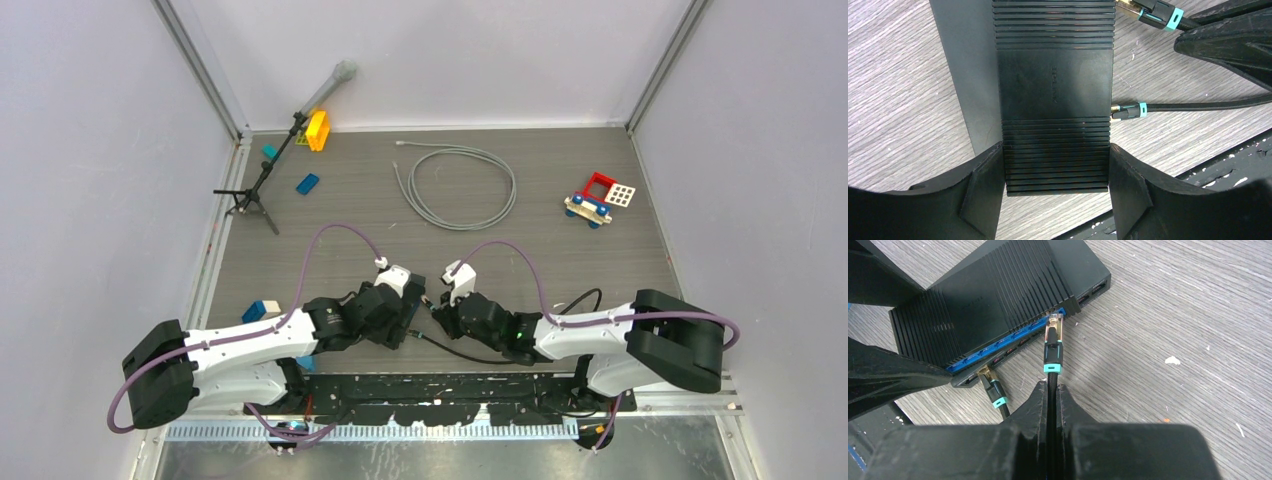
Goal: Insert the plug into the switch port
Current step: Insert the connector into the switch port.
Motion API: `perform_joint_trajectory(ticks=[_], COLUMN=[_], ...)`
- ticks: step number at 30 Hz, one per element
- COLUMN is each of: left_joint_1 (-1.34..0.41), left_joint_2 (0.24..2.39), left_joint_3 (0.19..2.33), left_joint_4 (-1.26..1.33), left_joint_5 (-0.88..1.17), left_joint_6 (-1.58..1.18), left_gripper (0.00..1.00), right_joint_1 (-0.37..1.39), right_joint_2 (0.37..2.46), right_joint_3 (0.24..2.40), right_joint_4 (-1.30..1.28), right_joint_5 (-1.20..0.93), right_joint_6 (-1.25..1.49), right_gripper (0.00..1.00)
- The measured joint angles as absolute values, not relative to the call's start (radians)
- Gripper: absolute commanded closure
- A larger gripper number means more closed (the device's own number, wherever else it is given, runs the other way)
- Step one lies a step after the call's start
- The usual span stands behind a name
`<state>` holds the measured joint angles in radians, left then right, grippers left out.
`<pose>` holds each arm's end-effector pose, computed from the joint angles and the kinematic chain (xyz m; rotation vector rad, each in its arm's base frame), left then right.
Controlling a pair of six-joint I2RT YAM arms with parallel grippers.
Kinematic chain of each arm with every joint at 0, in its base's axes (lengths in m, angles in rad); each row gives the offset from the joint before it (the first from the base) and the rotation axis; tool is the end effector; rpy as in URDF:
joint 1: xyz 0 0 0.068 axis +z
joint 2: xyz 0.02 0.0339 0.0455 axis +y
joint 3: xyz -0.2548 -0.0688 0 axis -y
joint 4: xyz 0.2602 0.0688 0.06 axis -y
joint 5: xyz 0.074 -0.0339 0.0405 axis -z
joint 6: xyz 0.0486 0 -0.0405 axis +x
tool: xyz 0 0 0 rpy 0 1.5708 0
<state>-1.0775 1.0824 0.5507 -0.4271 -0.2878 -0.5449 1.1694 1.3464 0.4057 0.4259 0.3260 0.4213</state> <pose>0.1184 -0.1911 0.1596 0.5474 2.4415 -0.3232 0.1197 0.2421 0.1279 -0.5824 2.0374 0.6357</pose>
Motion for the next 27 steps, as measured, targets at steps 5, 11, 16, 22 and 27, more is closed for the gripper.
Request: perform_joint_trajectory(ticks=[5,11,16,22,27], left_joint_1=[-1.075,-1.071,-1.077,-1.079,-1.079], left_joint_2=[1.082,1.082,1.083,1.087,1.087], left_joint_3=[0.551,0.551,0.551,0.551,0.551], left_joint_4=[-0.426,-0.419,-0.408,-0.398,-0.398], left_joint_5=[-0.281,-0.266,-0.244,-0.239,-0.243], left_joint_6=[-0.539,-0.519,-0.509,-0.508,-0.508], left_gripper=[1.00,1.00,1.00,1.00,1.00], right_joint_1=[1.169,1.166,1.130,1.092,1.085], right_joint_2=[1.360,1.340,1.266,1.250,1.265], right_joint_3=[0.406,0.402,0.376,0.366,0.366], right_joint_4=[0.435,0.420,0.393,0.391,0.408], right_joint_5=[0.320,0.311,0.286,0.250,0.240], right_joint_6=[0.389,0.273,0.192,0.168,0.167], right_gripper=[1.00,1.00,1.00,1.00,0.99])
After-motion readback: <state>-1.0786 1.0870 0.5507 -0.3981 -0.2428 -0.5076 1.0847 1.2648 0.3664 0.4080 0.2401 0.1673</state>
